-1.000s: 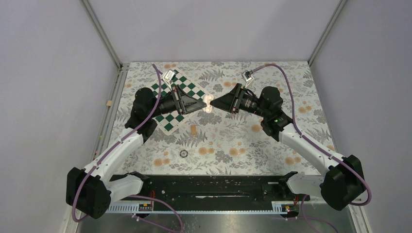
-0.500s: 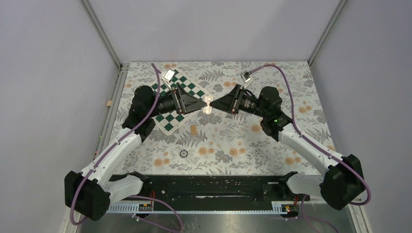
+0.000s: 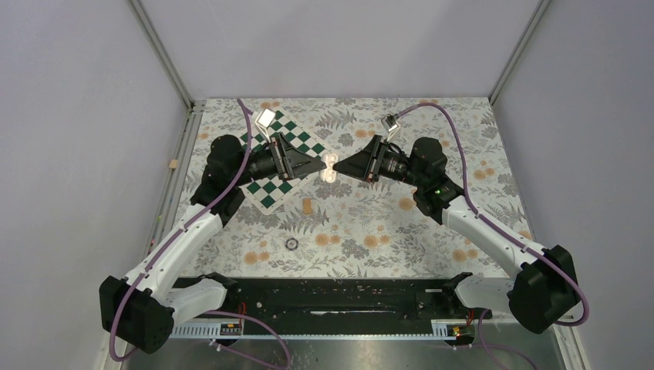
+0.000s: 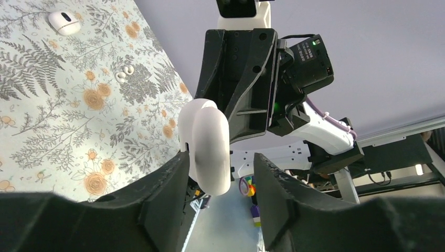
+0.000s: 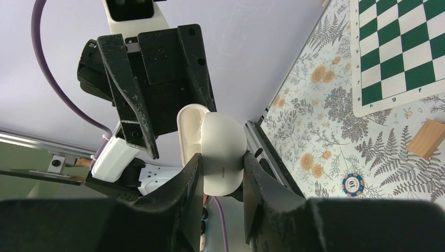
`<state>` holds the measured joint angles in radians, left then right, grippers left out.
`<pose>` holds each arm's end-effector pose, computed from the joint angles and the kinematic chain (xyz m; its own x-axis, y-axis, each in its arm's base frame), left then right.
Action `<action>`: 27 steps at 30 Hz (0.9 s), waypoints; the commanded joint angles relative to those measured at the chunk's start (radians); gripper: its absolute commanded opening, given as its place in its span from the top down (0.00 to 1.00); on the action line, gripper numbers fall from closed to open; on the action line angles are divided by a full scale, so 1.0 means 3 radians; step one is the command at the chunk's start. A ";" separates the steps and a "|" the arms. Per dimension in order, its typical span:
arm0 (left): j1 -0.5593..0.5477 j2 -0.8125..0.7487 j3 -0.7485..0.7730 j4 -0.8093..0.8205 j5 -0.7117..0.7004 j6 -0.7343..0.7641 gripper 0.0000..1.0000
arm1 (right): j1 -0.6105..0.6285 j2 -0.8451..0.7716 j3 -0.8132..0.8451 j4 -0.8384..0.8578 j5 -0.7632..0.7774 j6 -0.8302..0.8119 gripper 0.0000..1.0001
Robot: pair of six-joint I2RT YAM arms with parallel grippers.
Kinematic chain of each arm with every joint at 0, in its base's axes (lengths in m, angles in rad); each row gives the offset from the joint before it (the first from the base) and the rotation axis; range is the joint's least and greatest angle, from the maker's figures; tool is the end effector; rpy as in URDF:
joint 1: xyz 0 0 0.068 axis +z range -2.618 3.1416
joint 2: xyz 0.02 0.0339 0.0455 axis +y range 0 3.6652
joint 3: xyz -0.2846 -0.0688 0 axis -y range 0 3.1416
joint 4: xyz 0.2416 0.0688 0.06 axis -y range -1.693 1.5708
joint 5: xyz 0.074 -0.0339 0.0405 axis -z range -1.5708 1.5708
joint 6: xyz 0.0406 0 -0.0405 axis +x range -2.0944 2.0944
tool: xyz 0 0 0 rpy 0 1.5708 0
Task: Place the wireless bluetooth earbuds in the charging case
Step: Adjust the charging case.
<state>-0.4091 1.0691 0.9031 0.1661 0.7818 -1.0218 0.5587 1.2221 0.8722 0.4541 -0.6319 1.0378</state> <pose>0.2034 -0.1194 0.3823 -0.7922 -0.3163 -0.5219 0.4847 0.1935 -0.8530 0.2217 0.1669 0.3656 -0.7526 0.3491 -0.5583 -0.5464 0.1419 0.8254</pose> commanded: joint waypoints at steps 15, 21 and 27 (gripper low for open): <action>0.0014 -0.0027 0.0182 -0.0057 -0.0057 0.0146 0.28 | 0.0032 -0.0054 0.0103 0.0126 -0.0126 0.0005 1.00; -0.0129 -0.0108 0.0581 -0.1006 -0.0507 0.0894 0.27 | 0.0031 -0.0099 0.0210 -0.0271 -0.0038 -0.0176 1.00; -0.0560 0.0032 0.1047 -0.1806 -0.1126 0.1572 0.22 | 0.0035 -0.0104 0.0237 -0.0306 -0.0031 -0.0173 1.00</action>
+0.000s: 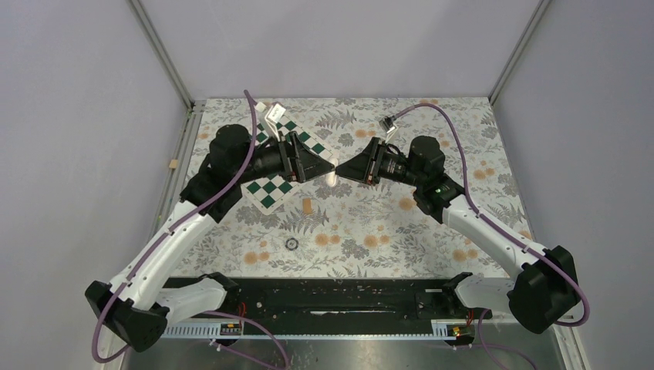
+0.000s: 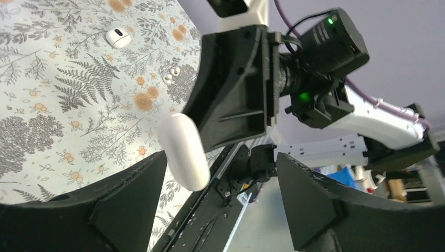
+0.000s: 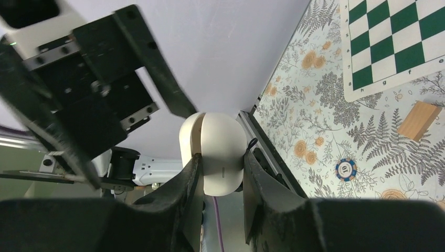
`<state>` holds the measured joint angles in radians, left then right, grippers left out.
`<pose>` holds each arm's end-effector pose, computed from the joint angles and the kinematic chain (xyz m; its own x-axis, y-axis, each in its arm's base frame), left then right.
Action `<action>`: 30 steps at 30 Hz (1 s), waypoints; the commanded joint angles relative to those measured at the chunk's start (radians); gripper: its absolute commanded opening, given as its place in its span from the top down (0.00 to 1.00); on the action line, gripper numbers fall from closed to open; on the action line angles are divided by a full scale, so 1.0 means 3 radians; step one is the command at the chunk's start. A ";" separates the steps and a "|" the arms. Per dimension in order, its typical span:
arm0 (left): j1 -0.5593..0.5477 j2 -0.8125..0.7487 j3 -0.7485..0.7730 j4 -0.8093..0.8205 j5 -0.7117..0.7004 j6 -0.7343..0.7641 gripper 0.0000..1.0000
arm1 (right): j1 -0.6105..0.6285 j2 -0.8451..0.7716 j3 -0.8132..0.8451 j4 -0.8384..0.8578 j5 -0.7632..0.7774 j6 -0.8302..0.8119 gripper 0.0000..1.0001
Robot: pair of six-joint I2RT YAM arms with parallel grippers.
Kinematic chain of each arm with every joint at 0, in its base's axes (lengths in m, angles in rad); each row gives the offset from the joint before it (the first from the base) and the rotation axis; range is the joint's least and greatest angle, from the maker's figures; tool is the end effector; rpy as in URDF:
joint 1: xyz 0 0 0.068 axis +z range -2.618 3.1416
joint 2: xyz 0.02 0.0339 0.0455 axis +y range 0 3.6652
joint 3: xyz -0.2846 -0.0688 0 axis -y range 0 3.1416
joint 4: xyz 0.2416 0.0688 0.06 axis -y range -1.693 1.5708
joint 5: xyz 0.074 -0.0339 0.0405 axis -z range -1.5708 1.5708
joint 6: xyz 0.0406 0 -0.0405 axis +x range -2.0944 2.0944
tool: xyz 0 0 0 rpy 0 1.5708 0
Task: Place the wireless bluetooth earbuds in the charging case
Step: Adjust the charging case.
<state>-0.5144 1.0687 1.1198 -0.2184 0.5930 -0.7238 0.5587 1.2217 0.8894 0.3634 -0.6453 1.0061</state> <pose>0.1868 -0.1316 0.4173 -0.6965 -0.2372 -0.6772 0.5692 0.3921 -0.7227 0.2219 0.1675 0.3621 -0.7742 0.3119 -0.5507 -0.5217 0.1781 0.8343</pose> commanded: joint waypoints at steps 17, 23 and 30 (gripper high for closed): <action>-0.0545 0.0234 0.0528 -0.0942 -0.1188 0.0853 0.41 | 0.0031 -0.0116 0.0191 -0.0023 -0.0008 -0.0056 1.00; -0.0519 0.0104 0.0551 -0.1010 -0.1380 0.0874 0.42 | 0.0035 -0.0117 0.0164 -0.0009 -0.0009 -0.0057 1.00; -0.0432 0.0049 0.0549 -0.1014 -0.1301 0.0815 0.32 | 0.0032 -0.0098 0.0144 0.0018 -0.0018 -0.0051 1.00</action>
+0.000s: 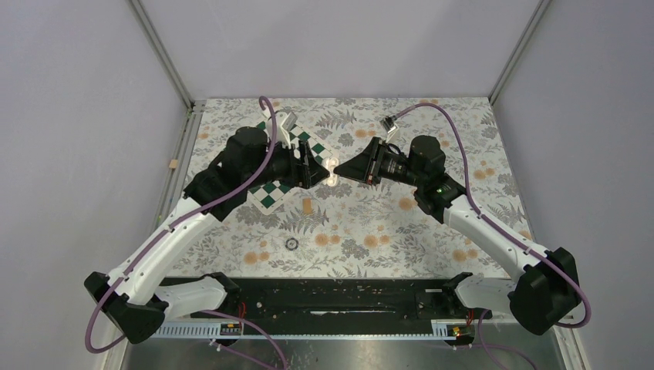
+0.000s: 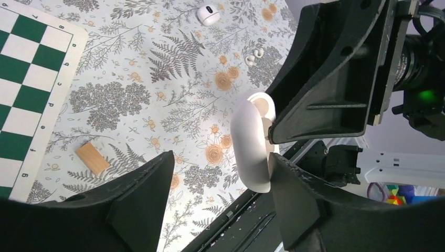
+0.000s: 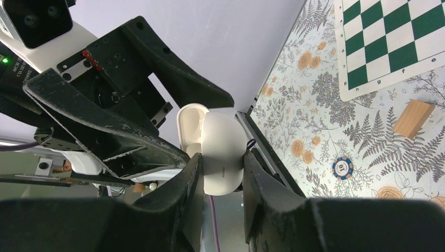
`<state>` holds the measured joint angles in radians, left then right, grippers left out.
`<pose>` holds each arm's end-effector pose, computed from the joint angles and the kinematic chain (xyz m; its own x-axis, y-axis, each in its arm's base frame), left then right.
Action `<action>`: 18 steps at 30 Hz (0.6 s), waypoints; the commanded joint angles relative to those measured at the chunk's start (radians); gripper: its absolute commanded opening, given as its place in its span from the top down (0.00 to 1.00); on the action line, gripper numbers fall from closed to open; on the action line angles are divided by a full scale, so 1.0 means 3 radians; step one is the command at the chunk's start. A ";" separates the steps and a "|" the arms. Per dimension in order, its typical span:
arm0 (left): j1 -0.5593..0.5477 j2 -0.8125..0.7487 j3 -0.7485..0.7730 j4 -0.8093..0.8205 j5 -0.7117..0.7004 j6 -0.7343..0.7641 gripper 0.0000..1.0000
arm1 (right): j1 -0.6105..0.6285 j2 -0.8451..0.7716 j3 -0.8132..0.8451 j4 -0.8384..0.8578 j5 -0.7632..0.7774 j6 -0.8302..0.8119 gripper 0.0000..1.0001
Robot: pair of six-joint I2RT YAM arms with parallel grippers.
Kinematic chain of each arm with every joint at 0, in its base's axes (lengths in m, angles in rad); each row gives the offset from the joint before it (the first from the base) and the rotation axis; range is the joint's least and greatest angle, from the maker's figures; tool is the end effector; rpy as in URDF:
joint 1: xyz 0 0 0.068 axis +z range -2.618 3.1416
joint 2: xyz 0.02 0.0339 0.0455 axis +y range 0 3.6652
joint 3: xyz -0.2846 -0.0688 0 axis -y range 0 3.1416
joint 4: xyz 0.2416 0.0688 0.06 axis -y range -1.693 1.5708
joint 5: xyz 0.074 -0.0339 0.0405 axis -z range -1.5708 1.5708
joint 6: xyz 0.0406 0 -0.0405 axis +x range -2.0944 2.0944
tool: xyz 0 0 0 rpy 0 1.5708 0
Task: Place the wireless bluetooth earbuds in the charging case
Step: Adjust the charging case.
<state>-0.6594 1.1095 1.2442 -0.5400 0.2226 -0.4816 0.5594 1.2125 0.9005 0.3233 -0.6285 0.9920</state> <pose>0.1756 -0.1474 0.4155 -0.6272 -0.0854 -0.7741 0.5273 0.6849 -0.5028 0.2207 0.1664 0.3642 -0.7712 0.3160 -0.5525 -0.5154 0.1994 0.8334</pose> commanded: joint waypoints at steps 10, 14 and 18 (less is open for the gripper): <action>0.0462 -0.0226 -0.0328 0.0911 0.1066 -0.0525 0.16 | 0.0032 -0.0072 0.0067 0.0216 -0.0086 0.0036 1.00; 0.0621 -0.0249 -0.0488 0.1072 0.1261 -0.0660 0.27 | 0.0030 -0.0076 0.0061 0.0231 -0.0098 0.0053 1.00; 0.0664 -0.0234 -0.0610 0.1323 0.1487 -0.0795 0.27 | 0.0032 -0.0068 0.0057 0.0251 -0.0109 0.0063 1.00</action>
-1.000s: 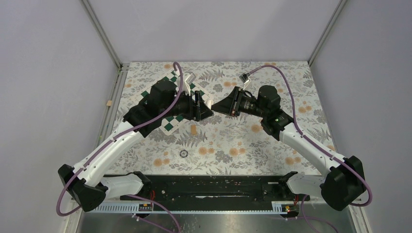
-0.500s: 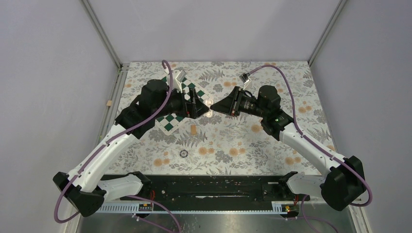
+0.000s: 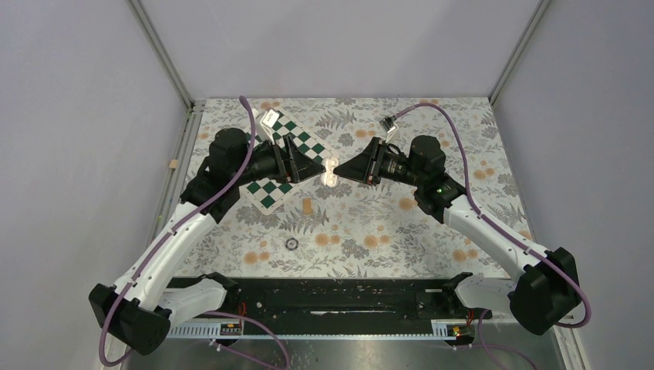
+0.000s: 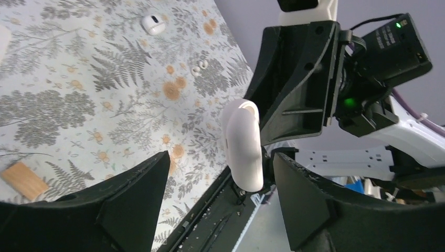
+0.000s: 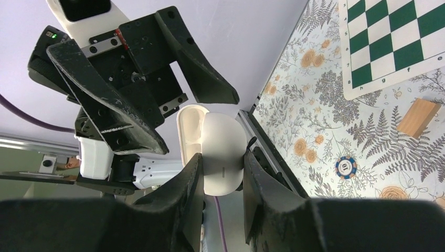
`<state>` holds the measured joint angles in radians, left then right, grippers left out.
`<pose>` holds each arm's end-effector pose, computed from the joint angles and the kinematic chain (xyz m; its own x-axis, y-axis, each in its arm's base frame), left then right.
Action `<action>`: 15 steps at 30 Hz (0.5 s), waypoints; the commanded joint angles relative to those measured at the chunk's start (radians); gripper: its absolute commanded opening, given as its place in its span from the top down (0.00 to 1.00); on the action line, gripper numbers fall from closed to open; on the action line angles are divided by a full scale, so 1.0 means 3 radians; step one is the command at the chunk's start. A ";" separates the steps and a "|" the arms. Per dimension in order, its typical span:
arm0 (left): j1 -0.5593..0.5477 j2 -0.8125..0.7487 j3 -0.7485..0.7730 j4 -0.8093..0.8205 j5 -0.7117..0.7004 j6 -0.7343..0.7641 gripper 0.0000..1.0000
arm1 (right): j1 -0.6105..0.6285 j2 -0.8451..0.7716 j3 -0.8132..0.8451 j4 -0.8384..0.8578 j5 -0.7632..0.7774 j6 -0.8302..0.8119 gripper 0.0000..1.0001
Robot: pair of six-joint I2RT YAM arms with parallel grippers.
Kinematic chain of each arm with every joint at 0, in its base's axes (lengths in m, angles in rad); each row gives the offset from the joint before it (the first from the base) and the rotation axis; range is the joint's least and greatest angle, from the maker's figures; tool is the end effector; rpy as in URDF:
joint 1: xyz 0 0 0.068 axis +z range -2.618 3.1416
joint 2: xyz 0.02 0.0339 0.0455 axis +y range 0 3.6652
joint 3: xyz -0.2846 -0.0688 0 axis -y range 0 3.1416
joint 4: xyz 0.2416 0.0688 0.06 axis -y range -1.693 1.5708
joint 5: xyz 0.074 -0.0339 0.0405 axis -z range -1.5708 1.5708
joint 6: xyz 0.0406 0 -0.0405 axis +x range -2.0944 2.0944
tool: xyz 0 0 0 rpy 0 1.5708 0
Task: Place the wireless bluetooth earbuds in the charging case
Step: Adjust the charging case.
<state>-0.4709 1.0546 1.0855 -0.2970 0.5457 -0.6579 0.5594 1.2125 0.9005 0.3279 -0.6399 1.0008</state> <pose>0.1901 -0.1204 0.3999 -0.6954 -0.2324 -0.6800 0.5167 0.4959 -0.6979 0.2203 0.1665 0.3647 -0.7771 0.3102 -0.5476 -0.5141 0.1888 0.8367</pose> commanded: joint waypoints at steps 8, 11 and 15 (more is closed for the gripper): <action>0.0050 0.0046 -0.0189 0.0830 0.0597 -0.0419 0.46 | 0.0032 -0.0071 0.0053 0.0244 -0.0081 0.0043 1.00; 0.0065 0.0039 -0.0224 0.0941 0.0630 -0.0491 0.49 | 0.0031 -0.0073 0.0046 0.0247 -0.0081 0.0044 1.00; 0.0074 0.0052 -0.0264 0.1059 0.0676 -0.0578 0.55 | 0.0030 -0.0074 0.0036 0.0252 -0.0081 0.0048 1.00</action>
<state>-0.4564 1.0691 1.0164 -0.0879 0.7052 -0.7948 0.5602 1.2125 0.9001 0.3492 -0.6483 1.0042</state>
